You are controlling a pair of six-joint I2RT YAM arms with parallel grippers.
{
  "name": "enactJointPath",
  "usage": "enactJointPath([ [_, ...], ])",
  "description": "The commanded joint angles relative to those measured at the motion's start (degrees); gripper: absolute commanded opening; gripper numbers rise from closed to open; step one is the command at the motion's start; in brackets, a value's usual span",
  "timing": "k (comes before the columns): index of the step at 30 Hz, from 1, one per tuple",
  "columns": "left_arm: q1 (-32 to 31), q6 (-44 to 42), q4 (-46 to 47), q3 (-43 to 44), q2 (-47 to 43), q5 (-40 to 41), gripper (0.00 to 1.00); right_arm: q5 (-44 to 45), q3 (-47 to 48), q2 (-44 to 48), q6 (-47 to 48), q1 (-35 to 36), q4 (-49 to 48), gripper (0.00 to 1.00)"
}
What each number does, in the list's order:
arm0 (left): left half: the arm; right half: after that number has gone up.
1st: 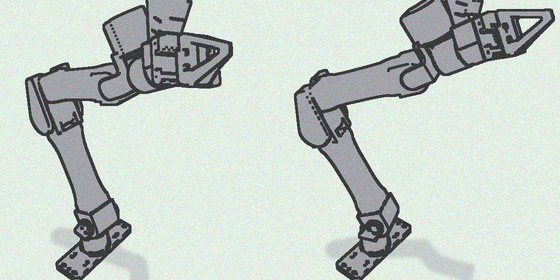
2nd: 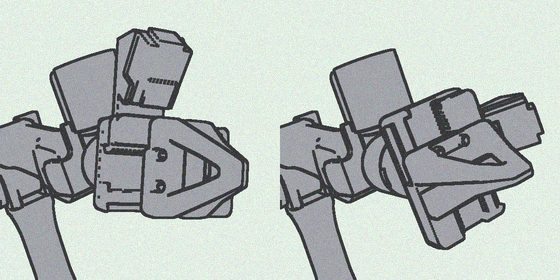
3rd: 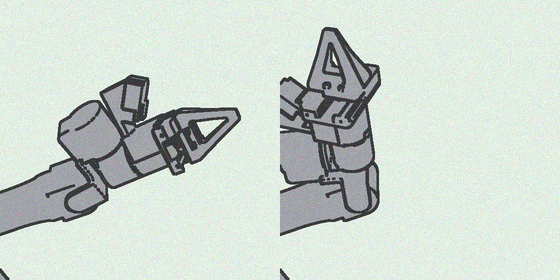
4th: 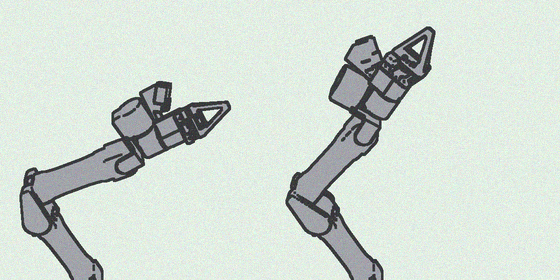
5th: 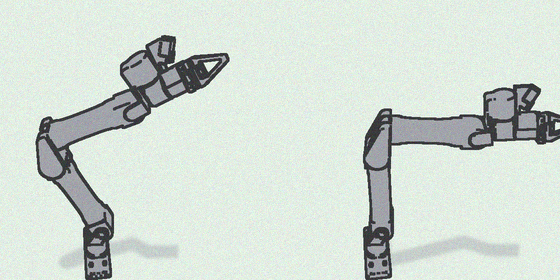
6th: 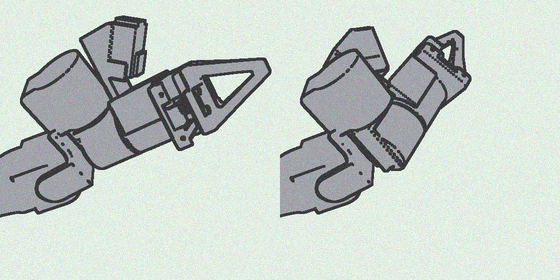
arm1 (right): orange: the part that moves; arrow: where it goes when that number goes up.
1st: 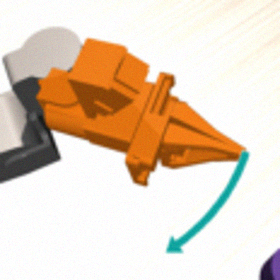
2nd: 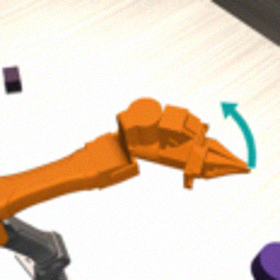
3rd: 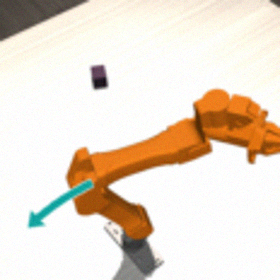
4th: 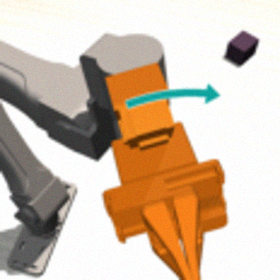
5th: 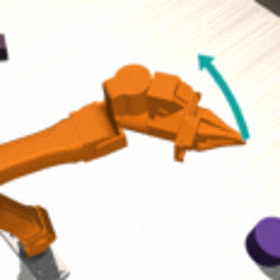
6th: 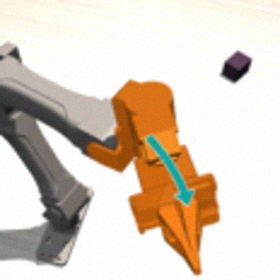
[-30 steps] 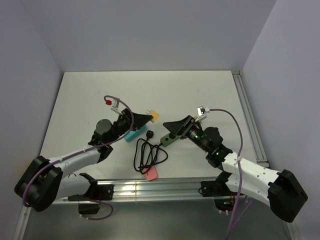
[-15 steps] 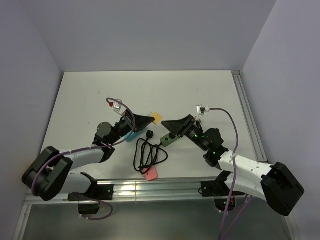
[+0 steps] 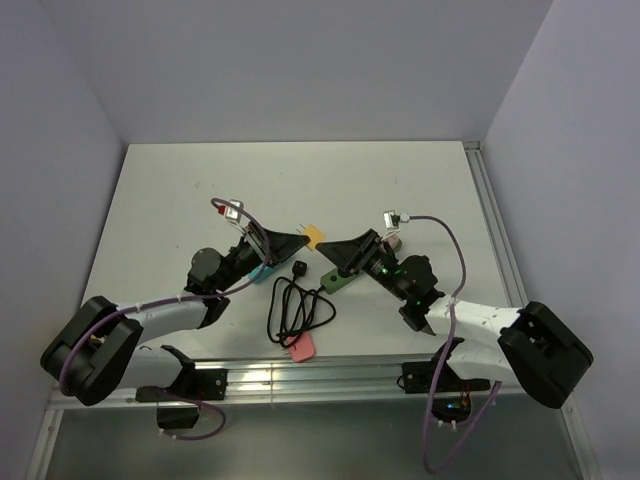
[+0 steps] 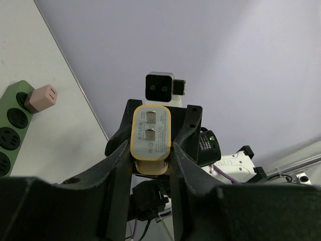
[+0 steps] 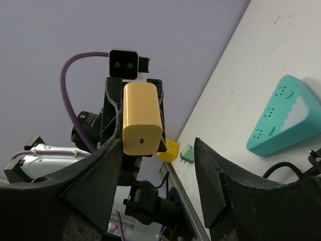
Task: Insert the plug
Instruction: Pick up the plug from the center of the board.
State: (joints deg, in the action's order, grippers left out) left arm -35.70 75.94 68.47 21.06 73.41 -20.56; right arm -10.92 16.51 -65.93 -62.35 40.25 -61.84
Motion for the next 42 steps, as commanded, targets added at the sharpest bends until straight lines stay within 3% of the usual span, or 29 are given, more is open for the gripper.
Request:
enactJointPath([
  [1, -0.24, 1.49, 6.5, -0.4, 0.6, -0.54, 0.0, -1.39, 0.8, -1.48, -0.41, 0.53, -8.02, 0.65],
  [20, -0.77, 2.54, 9.58, -1.28, 2.88, -0.1, 0.0, -2.18, 2.03, -1.4, 2.05, 1.59, -8.13, 0.52],
  [29, -0.95, 3.16, 10.2, -1.46, 3.85, -0.1, 0.0, -2.18, 2.47, -0.52, 3.54, 1.85, -7.24, 0.31],
  [32, -1.12, 2.9, 10.11, -1.72, 3.85, 0.25, 0.0, -1.3, 2.38, 0.97, 4.6, 1.85, -6.01, 0.34],
  [34, -1.3, 2.98, 10.81, -1.99, 4.11, 0.52, 0.0, -0.86, 2.56, 1.68, 5.04, 1.85, -4.43, 0.46],
  [42, -1.56, 3.42, 12.3, -2.34, 4.38, 0.43, 0.0, -0.95, 2.38, 1.24, 4.6, 1.85, -5.48, 0.49],
])
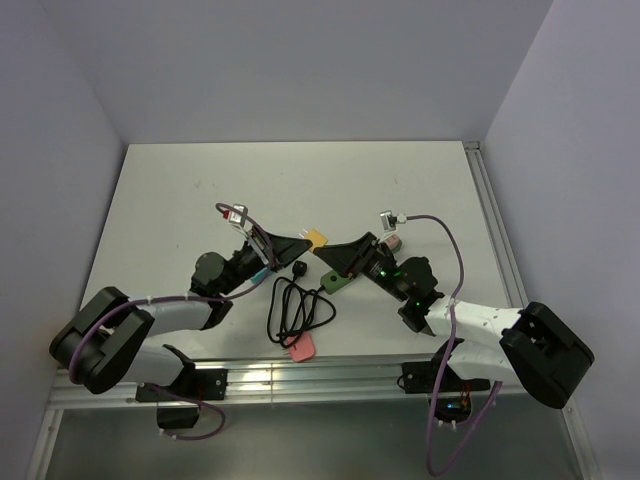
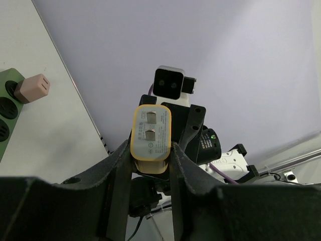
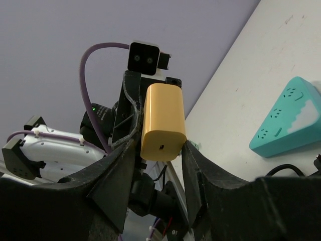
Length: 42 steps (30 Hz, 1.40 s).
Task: Insert the plug
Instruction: Pick up the plug from the center of the board.
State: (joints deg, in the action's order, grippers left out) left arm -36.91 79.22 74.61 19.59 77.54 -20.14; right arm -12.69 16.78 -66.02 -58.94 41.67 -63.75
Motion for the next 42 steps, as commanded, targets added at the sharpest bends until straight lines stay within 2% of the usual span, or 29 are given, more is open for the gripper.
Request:
enactJointPath([
  [1, -0.27, 0.06, 6.34, -0.96, 0.25, 0.01, 0.0, 0.74, 2.12, 1.24, 1.11, 0.52, -3.75, 0.49],
  [11, -1.41, 0.15, 9.58, -1.66, 1.48, 0.8, 0.0, 2.93, 2.12, 2.12, 0.75, 0.43, -2.26, 0.49],
  [19, -1.85, -1.52, 9.06, -2.63, -0.63, 2.65, 0.0, 5.04, 1.59, 2.38, -0.65, 0.17, -0.59, 0.56],
  [31, -2.12, -3.02, 9.07, -3.07, -1.95, 3.35, 0.0, 2.41, 2.12, -0.07, -2.23, -0.36, -2.35, 0.5],
  [42, -2.21, -4.16, 8.45, -3.6, -4.15, 4.06, 0.0, 0.91, 1.68, -2.36, -4.26, -0.98, -5.33, 0.56],
])
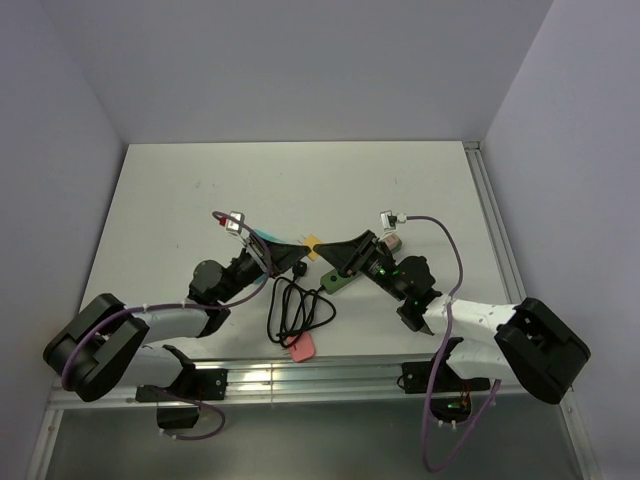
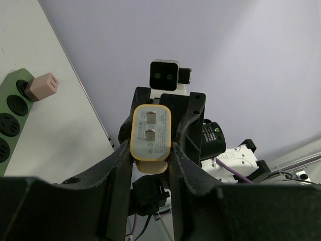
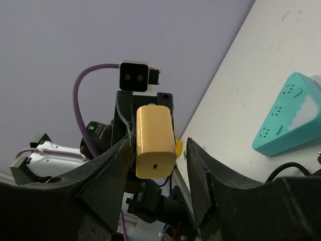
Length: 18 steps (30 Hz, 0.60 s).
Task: Insert the plug
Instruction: Pick up the plug from the center of the board.
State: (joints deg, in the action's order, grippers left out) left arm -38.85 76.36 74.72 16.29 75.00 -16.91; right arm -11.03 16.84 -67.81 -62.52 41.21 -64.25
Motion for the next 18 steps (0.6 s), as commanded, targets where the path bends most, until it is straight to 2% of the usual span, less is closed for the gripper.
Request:
enactJointPath([
  [1, -0.26, -1.21, 8.43, -0.39, -1.53, 0.82, 0.0, -0.84, 1.53, -0.65, -0.76, -0.52, -5.09, 0.56],
  [8, -0.44, -0.86, 9.92, 0.05, -0.38, 0.38, 0.0, -1.8, 1.09, -1.62, -1.11, -0.61, -8.52, 0.53],
  [11, -0.7, -0.86, 10.97, -0.03, 0.14, 0.47, 0.0, -1.46, 1.27, -1.18, -1.02, -0.69, -6.42, 0.51],
  [18, -0.7, -0.68, 11.07, -1.0, -1.17, 2.31, 0.0, -1.19, 0.74, -2.06, -1.81, -0.69, -8.43, 0.5],
])
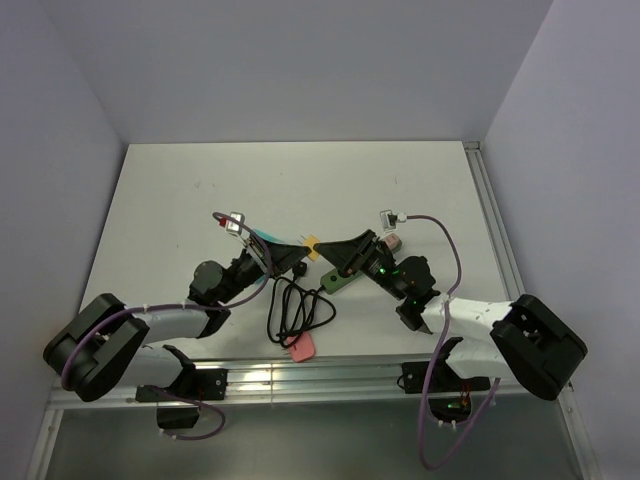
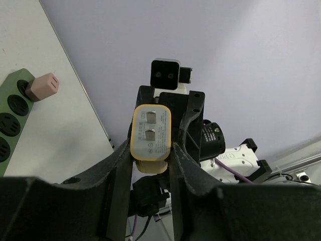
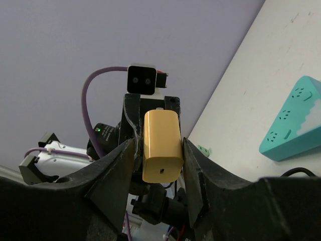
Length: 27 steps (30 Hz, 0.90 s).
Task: Insert the plug
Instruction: Pick up the plug from the center of the board.
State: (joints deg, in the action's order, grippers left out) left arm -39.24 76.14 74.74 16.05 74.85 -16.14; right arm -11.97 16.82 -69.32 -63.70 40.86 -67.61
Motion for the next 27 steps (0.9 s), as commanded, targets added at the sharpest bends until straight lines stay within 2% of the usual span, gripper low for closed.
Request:
enactJointPath([
  [1, -0.31, -0.55, 10.78, -0.85, -1.46, 1.64, 0.0, -0.42, 0.67, -0.9, -0.89, -0.26, -6.12, 0.5],
  [13, -0.31, -0.38, 12.53, -2.26, -2.6, 4.01, 0.0, 0.02, -0.21, -3.45, -2.3, -0.26, -8.85, 0.54],
  [27, -0.39, -0.55, 12.27, -1.55, -2.43, 4.63, 0.0, -0.25, -0.21, -4.42, -2.39, 0.27, -10.27, 0.52],
])
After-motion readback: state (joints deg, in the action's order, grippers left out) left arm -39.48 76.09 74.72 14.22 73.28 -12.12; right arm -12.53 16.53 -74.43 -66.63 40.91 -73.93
